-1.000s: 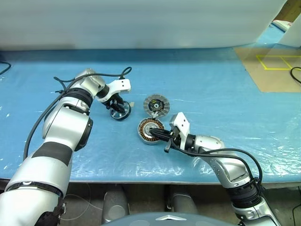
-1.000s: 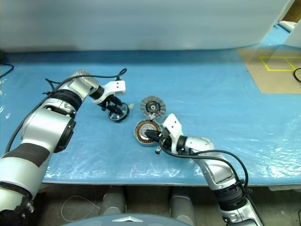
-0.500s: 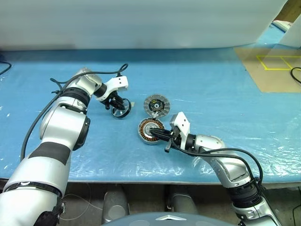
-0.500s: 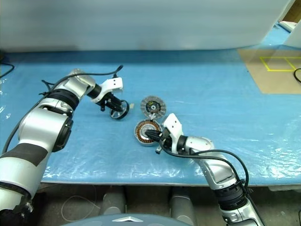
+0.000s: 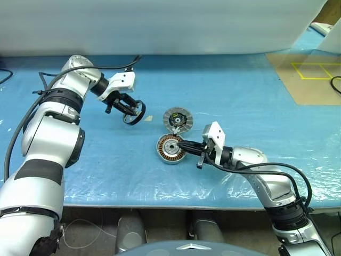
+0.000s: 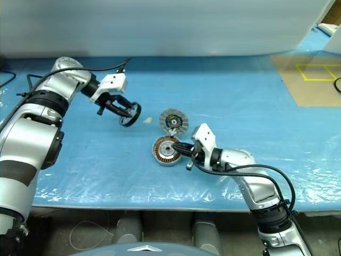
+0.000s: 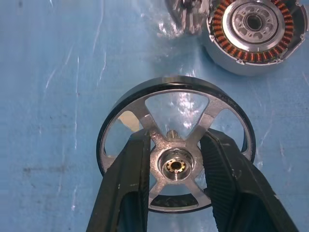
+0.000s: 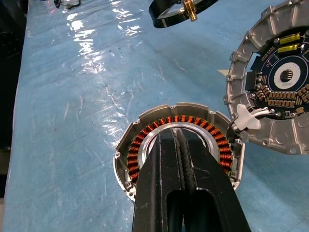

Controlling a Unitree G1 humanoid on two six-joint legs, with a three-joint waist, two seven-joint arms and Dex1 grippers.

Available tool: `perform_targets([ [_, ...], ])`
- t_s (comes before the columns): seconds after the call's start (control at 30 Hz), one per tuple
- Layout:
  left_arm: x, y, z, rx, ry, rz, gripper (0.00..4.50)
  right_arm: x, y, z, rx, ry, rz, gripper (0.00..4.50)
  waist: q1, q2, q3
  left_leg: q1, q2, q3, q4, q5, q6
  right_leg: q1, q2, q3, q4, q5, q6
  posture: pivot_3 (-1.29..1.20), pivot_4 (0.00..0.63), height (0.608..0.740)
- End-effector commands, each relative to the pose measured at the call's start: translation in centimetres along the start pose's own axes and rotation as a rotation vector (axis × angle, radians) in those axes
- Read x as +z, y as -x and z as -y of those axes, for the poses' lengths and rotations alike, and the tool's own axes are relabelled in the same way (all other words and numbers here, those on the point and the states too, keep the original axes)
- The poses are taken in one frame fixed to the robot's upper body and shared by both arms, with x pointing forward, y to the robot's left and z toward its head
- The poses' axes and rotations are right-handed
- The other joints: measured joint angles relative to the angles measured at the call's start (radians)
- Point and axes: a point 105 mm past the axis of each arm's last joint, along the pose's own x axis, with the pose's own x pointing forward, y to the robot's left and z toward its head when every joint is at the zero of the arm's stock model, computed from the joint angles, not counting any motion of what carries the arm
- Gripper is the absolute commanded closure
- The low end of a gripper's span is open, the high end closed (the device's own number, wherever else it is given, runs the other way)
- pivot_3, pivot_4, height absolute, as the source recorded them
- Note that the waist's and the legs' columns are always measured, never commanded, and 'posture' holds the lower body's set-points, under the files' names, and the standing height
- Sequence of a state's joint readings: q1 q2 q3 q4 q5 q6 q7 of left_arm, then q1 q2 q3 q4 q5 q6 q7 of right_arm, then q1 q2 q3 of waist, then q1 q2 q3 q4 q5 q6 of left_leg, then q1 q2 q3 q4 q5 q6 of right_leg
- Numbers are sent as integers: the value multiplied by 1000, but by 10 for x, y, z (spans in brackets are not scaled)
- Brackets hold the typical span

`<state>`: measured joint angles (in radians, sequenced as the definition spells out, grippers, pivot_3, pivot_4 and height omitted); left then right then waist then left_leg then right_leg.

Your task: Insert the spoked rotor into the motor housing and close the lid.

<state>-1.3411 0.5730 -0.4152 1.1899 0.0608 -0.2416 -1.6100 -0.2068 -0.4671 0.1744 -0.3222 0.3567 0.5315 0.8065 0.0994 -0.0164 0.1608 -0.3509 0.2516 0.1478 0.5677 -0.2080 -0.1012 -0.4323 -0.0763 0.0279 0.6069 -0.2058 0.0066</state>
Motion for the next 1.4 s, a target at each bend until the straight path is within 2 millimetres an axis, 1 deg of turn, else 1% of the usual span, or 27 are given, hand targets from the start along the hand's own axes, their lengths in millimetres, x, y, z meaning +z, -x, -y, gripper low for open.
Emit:
perform_targets([
  [0.03,16,6,0,11,-138,41,3133,10,2,2,0,35,35,4500,-1,0,0,0,0,0,0,0,0,0,0,0,0,0,0,0,150,740],
  [0.13,21,5,4,9,-214,83,3133,11,1,3,1,39,37,4500,-2,0,0,0,0,0,0,0,0,0,1,0,1,0,0,0,150,740],
  [0.3,14,5,9,-6,-236,66,3133,10,1,3,2,41,34,4500,-2,0,0,0,0,0,1,0,0,0,1,0,1,0,0,0,150,740],
  [0.37,11,5,10,-12,-213,59,3133,10,1,3,2,40,33,4500,-1,0,0,0,0,0,1,0,0,0,1,0,1,0,0,0,150,740],
  [0.47,-2,5,10,-10,-126,32,3133,9,0,3,6,36,30,4500,-1,0,0,0,0,0,1,0,0,0,1,0,1,0,0,0,150,740],
  [0.57,-17,-2,15,-26,-46,15,3133,7,-1,3,9,32,26,4500,-2,0,0,1,0,0,1,0,0,0,1,0,1,0,0,0,150,740],
  [0.63,-22,-7,18,-36,-3,25,3133,6,-2,3,10,32,20,4500,-2,0,0,1,0,0,1,0,0,0,1,0,2,0,0,0,150,740],
  [0.73,-26,-17,22,-58,16,31,3133,6,-2,3,12,33,18,4500,-1,0,0,0,0,0,2,0,0,0,1,1,2,0,0,0,150,740],
  [0.87,-40,-26,31,-103,37,-29,3133,7,-2,4,11,34,22,4500,-1,0,0,0,0,0,2,0,0,0,1,1,2,0,0,0,150,740],
  [0.97,-46,-30,31,-95,41,-67,3133,7,-2,4,9,36,24,4500,-2,0,0,0,0,0,2,0,0,0,1,1,3,0,0,0,150,740],
  [1.1,-49,-34,30,-91,57,-91,3133,7,-3,3,7,37,27,4500,-1,0,0,0,0,0,3,0,0,0,0,1,3,0,0,0,150,740],
  [1.17,-48,-36,30,-96,65,-86,2541,7,-4,4,6,39,28,4500,-1,0,0,1,0,0,3,0,0,1,0,1,3,0,0,0,150,740],
  [1.2,-48,-37,30,-96,66,-85,2358,8,-4,4,5,39,28,4500,-1,0,0,1,0,0,3,0,0,1,0,1,3,0,0,0,150,740],
  [1.23,-48,-37,30,-95,65,-85,2044,8,-4,4,5,39,29,4500,-1,0,0,1,0,0,4,0,0,1,0,1,3,0,0,0,150,740],
  [1.3,-42,-38,29,-98,80,-48,1428,7,-3,4,3,40,28,4500,-1,0,0,0,0,0,4,0,0,1,0,1,3,0,0,0,150,740],
  [1.4,-35,-33,26,-101,103,-16,1428,7,-3,4,-1,40,26,4500,-2,0,0,1,0,0,4,0,0,1,0,1,3,0,0,0,150,740],
])
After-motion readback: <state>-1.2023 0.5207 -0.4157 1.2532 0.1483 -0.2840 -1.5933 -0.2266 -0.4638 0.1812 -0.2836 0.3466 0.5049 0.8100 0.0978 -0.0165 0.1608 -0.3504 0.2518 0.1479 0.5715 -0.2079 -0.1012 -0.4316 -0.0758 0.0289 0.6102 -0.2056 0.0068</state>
